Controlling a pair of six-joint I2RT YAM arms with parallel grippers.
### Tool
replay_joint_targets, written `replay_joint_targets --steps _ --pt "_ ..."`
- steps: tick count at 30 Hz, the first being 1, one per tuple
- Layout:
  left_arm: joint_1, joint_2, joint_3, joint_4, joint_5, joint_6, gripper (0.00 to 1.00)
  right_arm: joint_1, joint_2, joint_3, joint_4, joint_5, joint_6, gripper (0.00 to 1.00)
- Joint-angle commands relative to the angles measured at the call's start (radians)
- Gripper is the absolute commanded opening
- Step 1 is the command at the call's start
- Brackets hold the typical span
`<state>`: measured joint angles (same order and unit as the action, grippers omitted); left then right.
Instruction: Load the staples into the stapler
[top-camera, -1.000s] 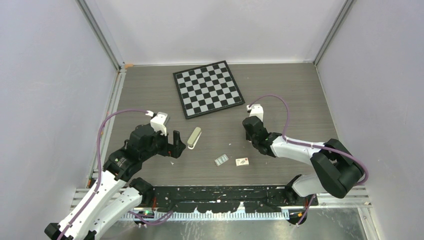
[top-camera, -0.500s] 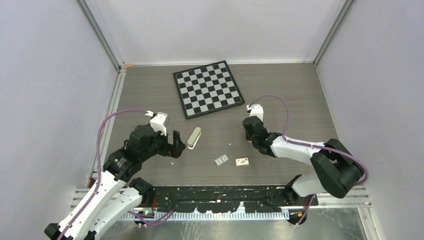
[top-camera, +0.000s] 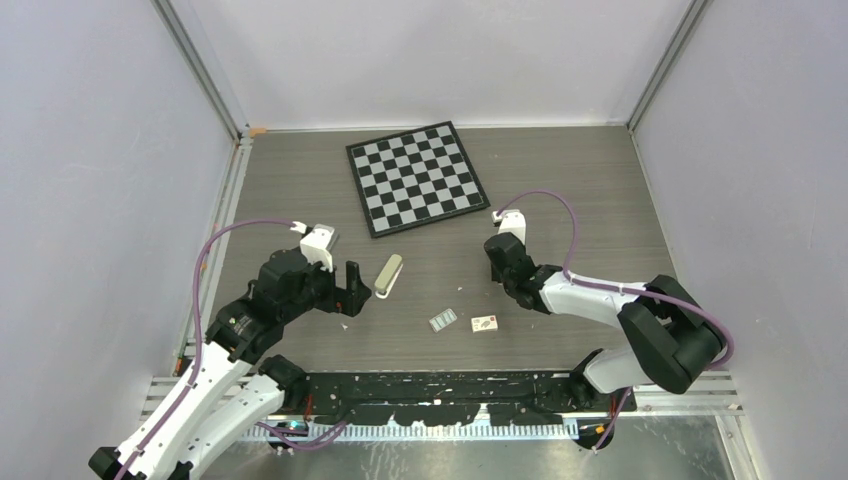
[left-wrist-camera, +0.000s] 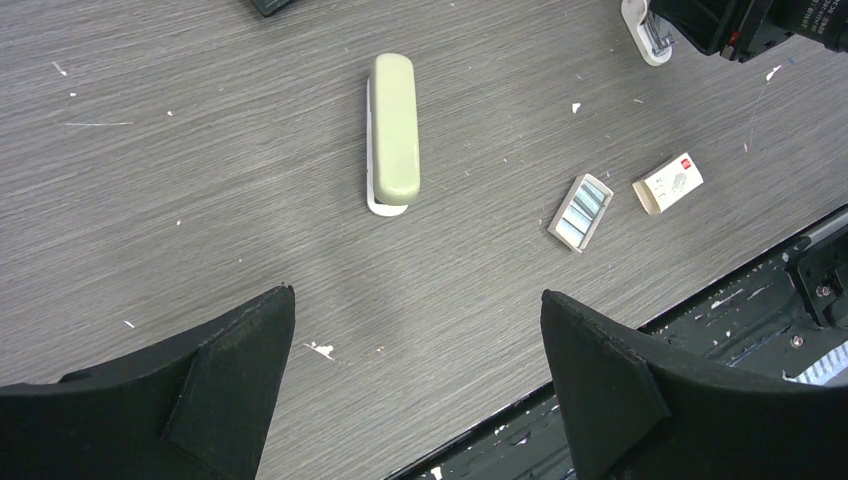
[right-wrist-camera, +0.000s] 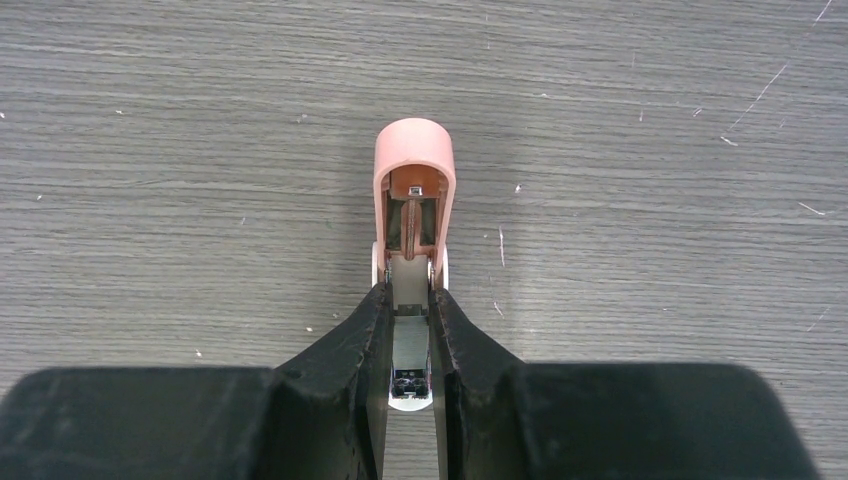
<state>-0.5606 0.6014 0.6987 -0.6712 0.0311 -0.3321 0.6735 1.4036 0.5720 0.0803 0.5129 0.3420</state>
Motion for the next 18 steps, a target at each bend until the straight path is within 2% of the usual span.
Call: replay_joint_targets --steps 1,7,11,18 --pt "0.003 -0.009 0.002 0.023 0.015 0.015 0.94 -0.003 -0.004 0.013 0.029 0.012 0.018 0.23" --pt "0.004 -0.008 0.002 0.023 0.015 0.015 0.94 -0.003 0.002 0.017 0.024 0.013 0.023 0.24" --pt "0.004 -0.006 0.002 0.023 0.015 0.015 0.94 -0.002 -0.002 0.029 0.004 0.026 0.027 0.30" --pt "0.004 -0.006 0.003 0.023 0.013 0.015 0.94 -0.002 -0.058 0.129 -0.191 0.033 0.069 0.40"
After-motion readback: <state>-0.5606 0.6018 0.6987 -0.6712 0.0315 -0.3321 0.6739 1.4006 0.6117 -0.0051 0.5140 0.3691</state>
